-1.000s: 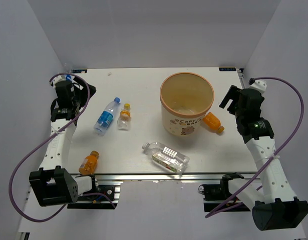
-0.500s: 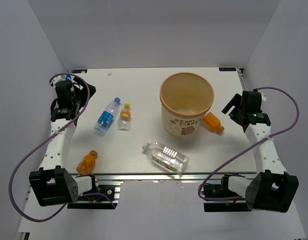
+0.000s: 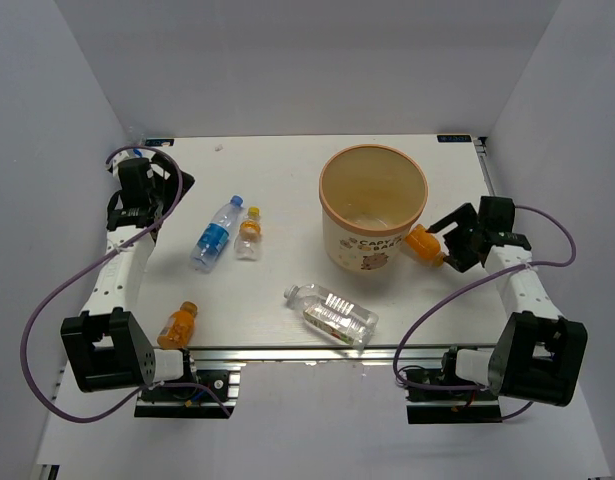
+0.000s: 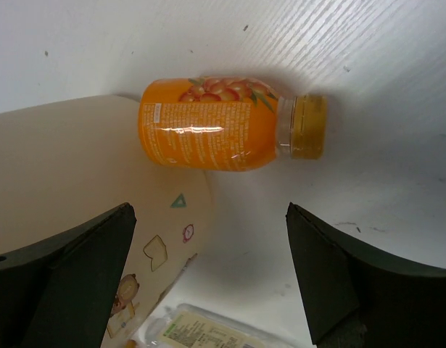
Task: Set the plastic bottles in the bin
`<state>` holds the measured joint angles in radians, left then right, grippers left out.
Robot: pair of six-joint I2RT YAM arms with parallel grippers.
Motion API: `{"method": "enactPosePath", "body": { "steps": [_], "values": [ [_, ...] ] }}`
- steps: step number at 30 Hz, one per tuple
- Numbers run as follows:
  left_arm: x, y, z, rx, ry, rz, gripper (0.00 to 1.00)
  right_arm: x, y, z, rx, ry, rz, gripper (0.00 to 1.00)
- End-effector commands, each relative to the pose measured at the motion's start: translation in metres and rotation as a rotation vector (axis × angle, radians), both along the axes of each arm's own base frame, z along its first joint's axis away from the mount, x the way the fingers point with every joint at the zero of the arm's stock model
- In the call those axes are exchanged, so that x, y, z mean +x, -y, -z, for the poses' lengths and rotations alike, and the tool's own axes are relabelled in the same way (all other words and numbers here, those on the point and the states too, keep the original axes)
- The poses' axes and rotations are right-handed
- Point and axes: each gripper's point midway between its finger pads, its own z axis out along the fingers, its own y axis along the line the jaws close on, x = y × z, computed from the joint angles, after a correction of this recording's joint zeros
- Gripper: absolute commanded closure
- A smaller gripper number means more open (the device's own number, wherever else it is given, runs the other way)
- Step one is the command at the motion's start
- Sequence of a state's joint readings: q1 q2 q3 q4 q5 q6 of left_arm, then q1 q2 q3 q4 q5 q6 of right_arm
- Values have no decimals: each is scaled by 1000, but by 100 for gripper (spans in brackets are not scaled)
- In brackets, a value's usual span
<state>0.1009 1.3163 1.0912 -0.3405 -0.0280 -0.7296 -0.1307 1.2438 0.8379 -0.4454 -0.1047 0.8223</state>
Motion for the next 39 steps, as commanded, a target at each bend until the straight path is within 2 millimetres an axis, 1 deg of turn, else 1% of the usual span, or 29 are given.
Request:
{"method": "enactPosePath", "body": {
  "steps": [1, 2, 3, 5, 8, 9, 11, 12, 13, 14, 15, 16, 17, 18, 20, 21, 22, 23, 24, 25, 26, 28, 31, 32, 33, 35, 36, 37, 39],
  "values": [
    [4, -4, -23, 20, 51, -15, 2, 10, -8, -10, 124, 67, 100, 11],
    [3, -3, -21, 17, 52, -9, 2, 5, -7, -4, 131, 63, 129, 11],
    [4, -2, -22, 17, 55, -6, 2, 10, -2, -13, 132, 114, 176, 11],
    [5, -2, -23, 16, 56, -3, 2, 7, -2, -9, 154, 122, 216, 11],
    [5, -1, -23, 18, 57, 3, 2, 10, -1, -16, 166, 171, 232, 11],
    [6, -1, -24, 20, 59, 5, 2, 14, 9, -22, 110, 195, 248, 11],
    [4, -2, -23, 27, 48, 7, 2, 16, 20, -29, -56, 213, 131, 11],
    [4, -2, -24, 33, 46, 4, 2, 24, 30, -46, -146, 233, 100, 11],
    [3, -3, -23, 34, 45, 0, 2, 25, 32, -50, -222, 230, 11, 11],
    [4, -4, -24, 33, 54, -3, 2, 33, 37, -58, -366, 250, -165, 11],
    [4, -2, -25, 31, 60, 1, 2, 35, 41, -58, -436, 242, -241, 11],
    [5, -2, -22, 29, 58, 5, 2, 37, 40, -47, -522, 221, -424, 11],
    [6, -1, -22, 25, 57, 10, 2, 39, 37, -55, -563, 246, -509, 11],
    [7, 0, -22, 24, 54, 20, 2, 44, 29, -48, -554, 253, -609, 11],
    [9, 0, -22, 28, 45, 21, 2, 50, 27, -49, -584, 274, -717, 11],
    [11, -1, -22, 26, 47, 15, 2, 56, 19, -48, -564, 298, -777, 11],
    [12, -1, -22, 26, 47, 13, 2, 64, 12, -62, -564, 362, -825, 11],
    [16, -2, -26, 30, 51, 12, 2, 67, 5, -66, -568, 408, -887, 11],
    [16, -3, -25, 39, 39, 13, 2, 67, -1, -70, -620, 472, -1007, 11],
    [17, -6, -26, 45, 35, 4, 2, 67, 2, -69, -665, 480, -1047, 11],
    [19, -7, -30, 52, 40, -6, 2, 62, 4, -62, -694, 469, -1084, 11],
    [21, -12, -27, 59, 33, -25, 2, 54, 6, -57, -760, 477, -1180, 11],
    [27, -19, -20, 75, 8, -61, 2, 39, -2, -39, -745, 484, -1311, 11],
    [29, -21, -18, 79, 0, -70, 2, 39, -4, -34, -734, 486, -1323, 11],
    [32, -22, -12, 78, -19, -71, 2, 39, -5, -29, -717, 485, -1328, 11],
    [36, -22, -9, 80, -30, -69, 2, 45, -7, -27, -720, 510, -1328, 11],
    [37, -23, -5, 78, -39, -71, 2, 48, -5, -23, -724, 505, -1310, 11],
    [40, -24, -1, 79, -50, -74, 2, 58, -1, -25, -759, 521, -1275, 11],
    [44, -23, 3, 77, -54, -73, 2, 61, 3, -13, -759, 493, -1226, 11]
  ]
}}
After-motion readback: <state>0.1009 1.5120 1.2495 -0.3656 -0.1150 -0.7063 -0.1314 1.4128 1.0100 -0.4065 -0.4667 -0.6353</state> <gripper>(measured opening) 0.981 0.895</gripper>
